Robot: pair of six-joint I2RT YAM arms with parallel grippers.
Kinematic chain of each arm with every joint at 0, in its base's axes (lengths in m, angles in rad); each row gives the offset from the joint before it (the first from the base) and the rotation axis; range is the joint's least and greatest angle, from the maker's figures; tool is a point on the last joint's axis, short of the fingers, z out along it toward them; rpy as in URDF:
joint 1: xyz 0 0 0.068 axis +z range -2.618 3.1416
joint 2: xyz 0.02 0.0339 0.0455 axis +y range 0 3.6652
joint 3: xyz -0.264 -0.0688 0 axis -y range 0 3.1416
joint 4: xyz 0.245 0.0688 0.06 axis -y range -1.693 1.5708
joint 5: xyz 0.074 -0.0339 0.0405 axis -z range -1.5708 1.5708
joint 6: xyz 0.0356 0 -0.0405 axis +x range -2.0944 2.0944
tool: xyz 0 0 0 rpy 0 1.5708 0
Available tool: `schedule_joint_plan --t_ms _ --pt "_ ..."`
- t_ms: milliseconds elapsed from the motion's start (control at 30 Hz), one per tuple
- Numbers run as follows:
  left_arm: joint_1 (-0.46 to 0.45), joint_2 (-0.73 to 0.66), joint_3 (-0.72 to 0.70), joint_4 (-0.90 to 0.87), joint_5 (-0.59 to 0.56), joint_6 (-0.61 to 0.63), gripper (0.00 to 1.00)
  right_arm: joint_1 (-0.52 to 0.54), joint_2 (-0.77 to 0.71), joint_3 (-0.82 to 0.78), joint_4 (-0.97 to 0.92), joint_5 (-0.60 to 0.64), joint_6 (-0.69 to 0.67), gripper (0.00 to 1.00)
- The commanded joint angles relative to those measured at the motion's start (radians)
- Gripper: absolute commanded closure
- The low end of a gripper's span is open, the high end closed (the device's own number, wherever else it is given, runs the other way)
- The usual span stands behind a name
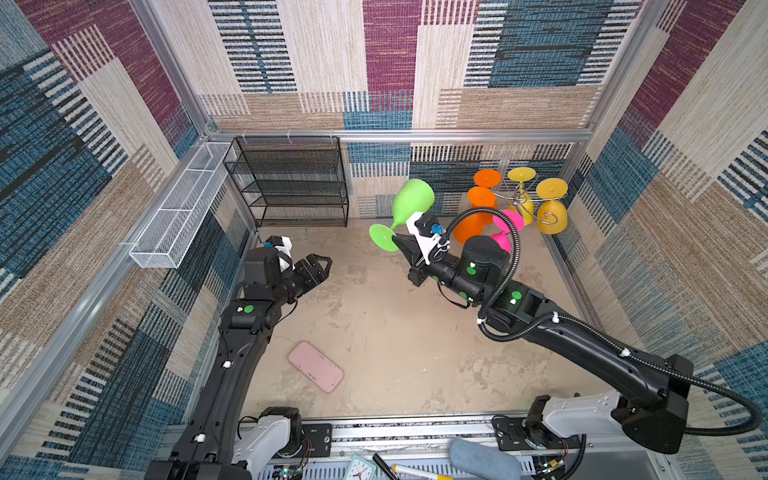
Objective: Take the wine glass off the wine glass rack
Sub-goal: Pick up the wine glass from the wine glass rack.
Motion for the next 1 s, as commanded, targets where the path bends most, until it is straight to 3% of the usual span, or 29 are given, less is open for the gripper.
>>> schedule_joint_plan --t_ms 0,167,533,967 --pt "0.014 0.011 -0.02 0.025 0.07 -0.075 0.21 0.023 -0.011 -0.073 0.134 0.057 -0.108 1.0" --pt "0.03 0.028 -0.061 0.063 0.12 -0.143 0.23 0.045 -0.021 -0.205 0.272 0.067 -0.181 1.0" --pt "0.038 0.038 -0.109 0.112 0.174 -0.285 0.25 0.097 0.053 -0.334 0.414 0.091 -0.324 1.0" --pt "0.043 0.025 -0.181 0.224 0.27 -0.507 0.3 0.177 0.212 -0.35 0.548 0.239 -0.503 1.0"
